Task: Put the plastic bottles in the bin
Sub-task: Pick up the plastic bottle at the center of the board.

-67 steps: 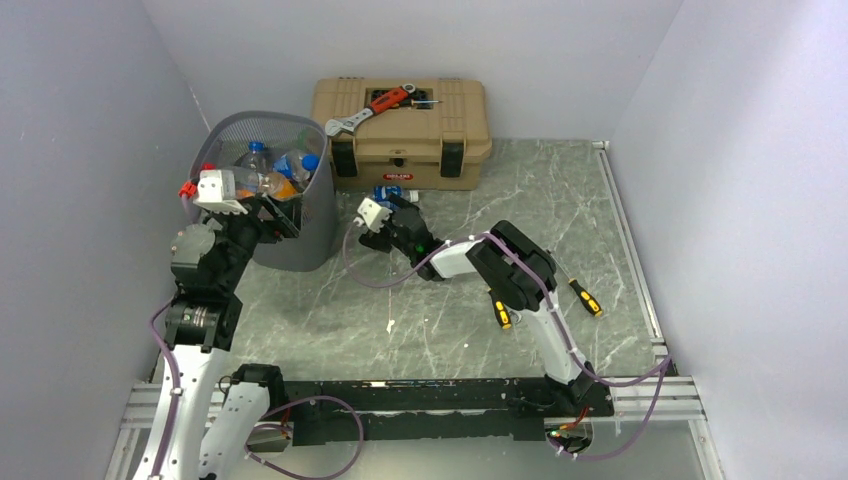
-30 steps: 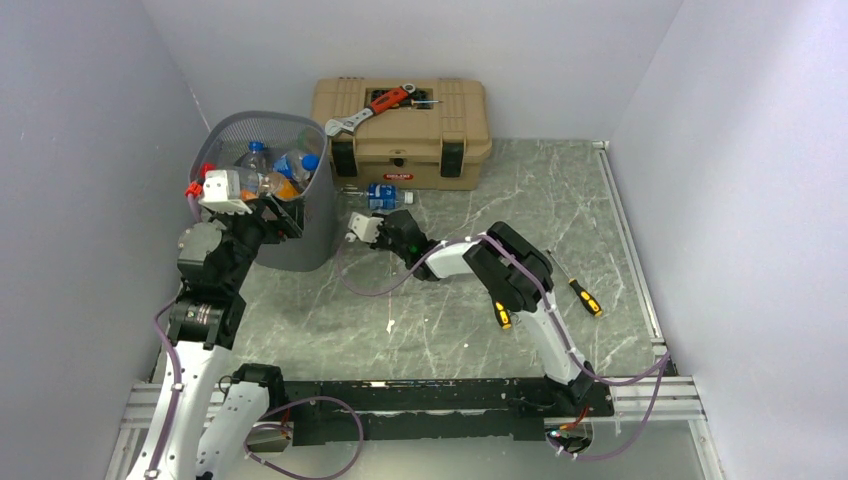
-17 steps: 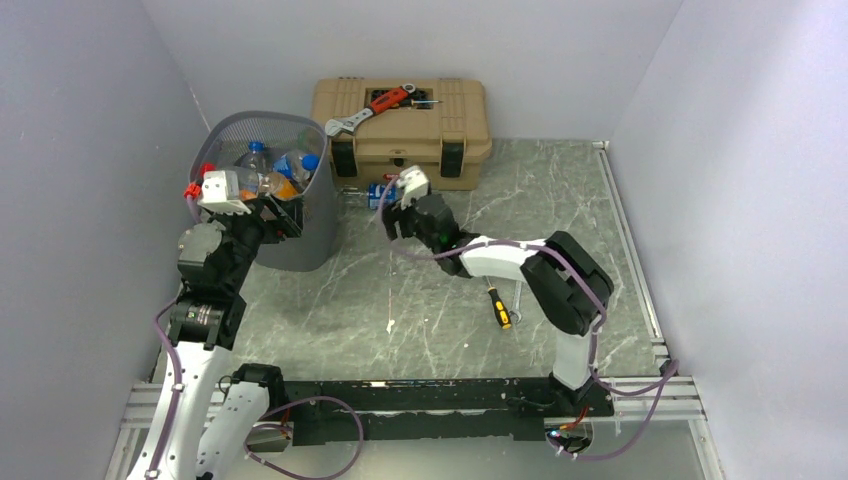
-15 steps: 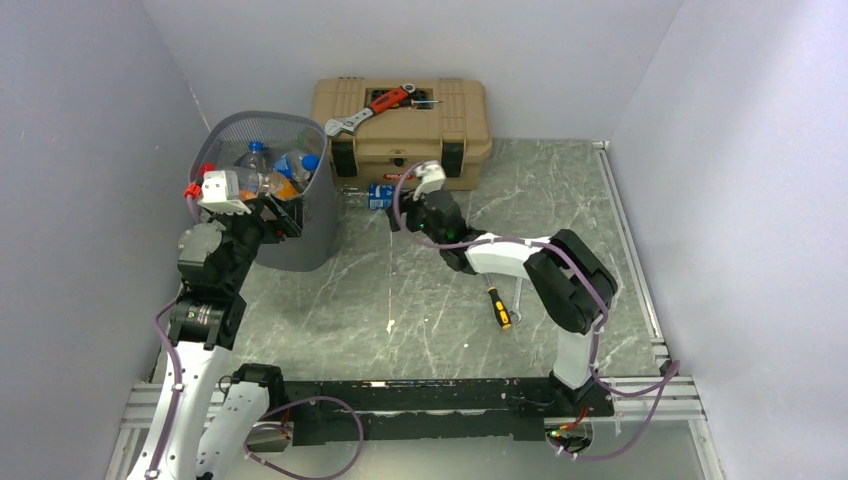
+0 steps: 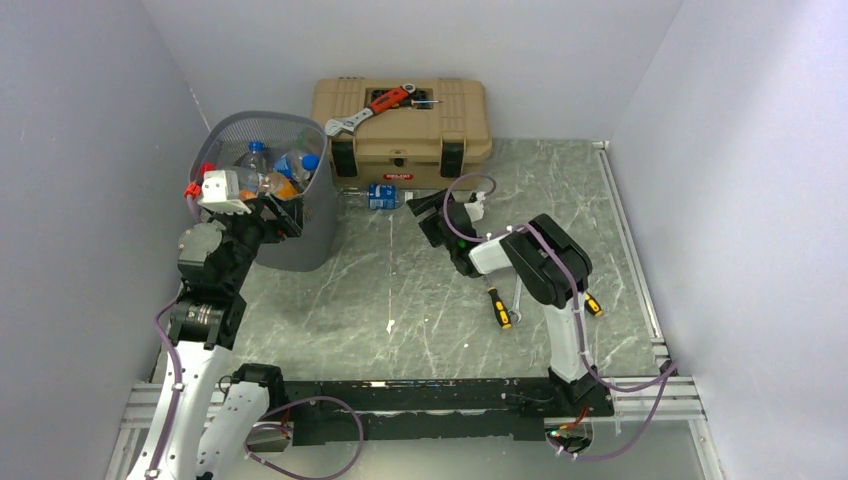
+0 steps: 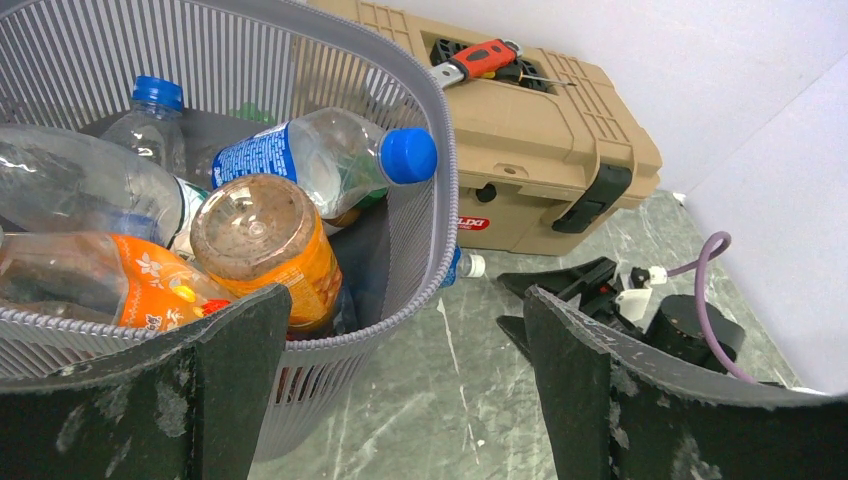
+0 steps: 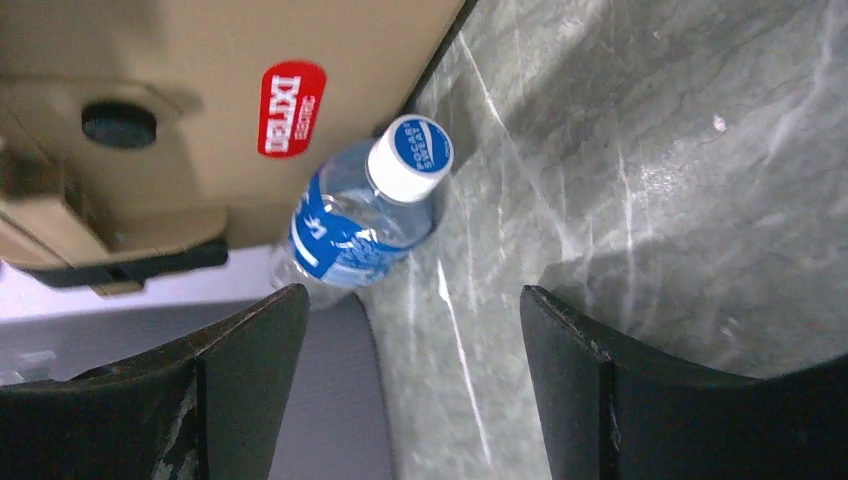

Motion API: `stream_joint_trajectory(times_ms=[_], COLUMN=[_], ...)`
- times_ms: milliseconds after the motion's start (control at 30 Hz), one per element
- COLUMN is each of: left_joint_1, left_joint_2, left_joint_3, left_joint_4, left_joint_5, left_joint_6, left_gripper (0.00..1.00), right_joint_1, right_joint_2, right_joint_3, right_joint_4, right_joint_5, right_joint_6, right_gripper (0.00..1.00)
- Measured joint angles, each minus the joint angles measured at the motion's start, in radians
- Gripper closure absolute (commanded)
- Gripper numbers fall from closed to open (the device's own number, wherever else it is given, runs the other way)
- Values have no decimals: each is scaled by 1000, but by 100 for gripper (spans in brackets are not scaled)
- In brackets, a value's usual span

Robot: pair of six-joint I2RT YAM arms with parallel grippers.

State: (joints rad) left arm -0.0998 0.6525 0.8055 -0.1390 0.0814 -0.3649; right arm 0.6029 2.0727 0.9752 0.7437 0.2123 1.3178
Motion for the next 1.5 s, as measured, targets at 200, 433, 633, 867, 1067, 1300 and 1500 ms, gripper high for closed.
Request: stream_joint_trajectory(times_ms=[200, 433, 633, 867, 1067, 1300, 1500], left_joint_1=[0, 0, 0, 0, 0, -2, -3], left_joint_2=[0, 7, 7, 6, 6, 6, 6], left_joint_3=[0, 0, 0, 0, 0, 0, 0], left_joint_4=[1, 5, 5, 4, 4, 4, 4], left_joint_5=[0, 0, 1, 0, 0, 0, 0], left_joint_6=[-10, -19, -20, -22, -23, -23, -23], left_gripper=[8, 8, 8, 8, 8, 8, 8], right_joint_1=[-5, -18, -18, -14, -4, 16, 20], right_joint_2=[97, 182, 223, 258, 265, 270, 280], right_joint_3=[90, 195, 262, 314, 364, 451, 467], right_joint_4=[12, 13, -3, -12, -112, -264, -283], right_joint_5=[42, 77, 98, 97, 98, 121, 130], right_joint_6=[276, 433, 474, 483, 457, 426, 418], right_gripper=[19, 23, 27, 31, 34, 40, 41])
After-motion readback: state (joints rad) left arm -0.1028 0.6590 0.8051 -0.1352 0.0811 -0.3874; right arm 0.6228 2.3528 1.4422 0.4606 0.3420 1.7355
